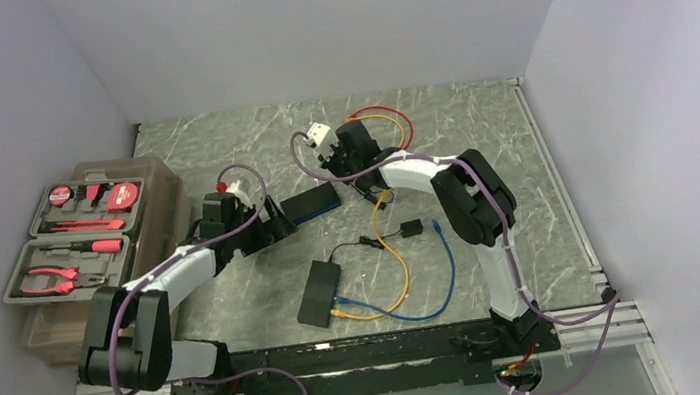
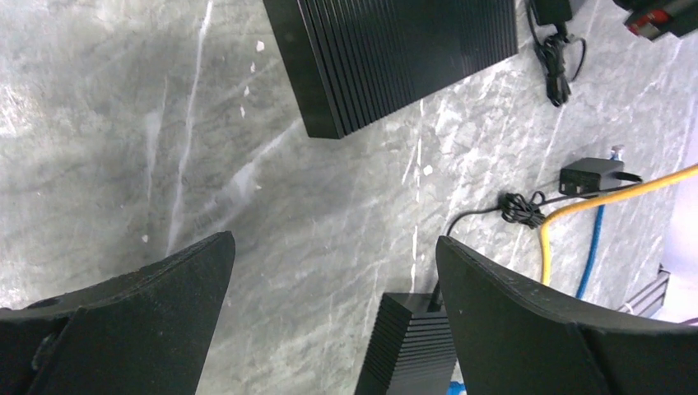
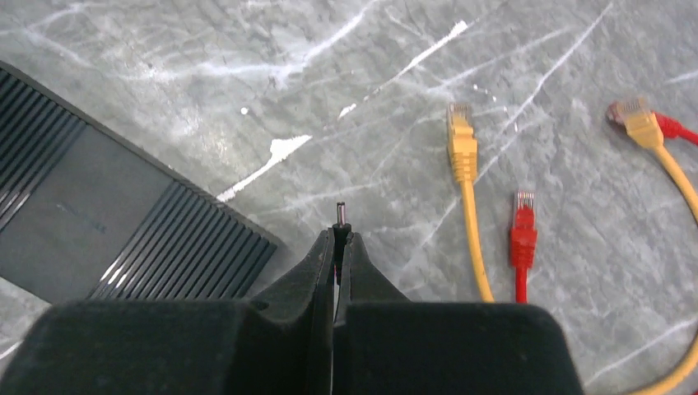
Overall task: Insert the plug into the switch port
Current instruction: Adjust the switch port at the center of the board.
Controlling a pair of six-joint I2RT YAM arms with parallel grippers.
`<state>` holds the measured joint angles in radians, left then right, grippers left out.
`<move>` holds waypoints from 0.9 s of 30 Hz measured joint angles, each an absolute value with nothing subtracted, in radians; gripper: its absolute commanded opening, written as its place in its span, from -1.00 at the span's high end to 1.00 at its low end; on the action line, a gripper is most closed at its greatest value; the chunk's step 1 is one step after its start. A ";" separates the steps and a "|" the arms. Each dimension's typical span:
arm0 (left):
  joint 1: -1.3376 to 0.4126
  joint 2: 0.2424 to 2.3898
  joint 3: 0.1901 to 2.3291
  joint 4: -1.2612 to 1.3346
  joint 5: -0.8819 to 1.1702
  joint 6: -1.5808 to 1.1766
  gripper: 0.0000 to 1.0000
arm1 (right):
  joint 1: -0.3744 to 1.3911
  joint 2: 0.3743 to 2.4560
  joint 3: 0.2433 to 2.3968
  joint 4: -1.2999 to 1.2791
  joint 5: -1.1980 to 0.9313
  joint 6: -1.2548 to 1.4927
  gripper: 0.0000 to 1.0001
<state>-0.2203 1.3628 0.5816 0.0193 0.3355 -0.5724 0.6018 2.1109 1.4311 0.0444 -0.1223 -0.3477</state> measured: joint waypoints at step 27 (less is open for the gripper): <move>-0.220 1.149 0.542 -0.064 0.324 -0.587 -0.98 | 0.614 2.111 1.385 -0.032 -0.297 -0.378 1.00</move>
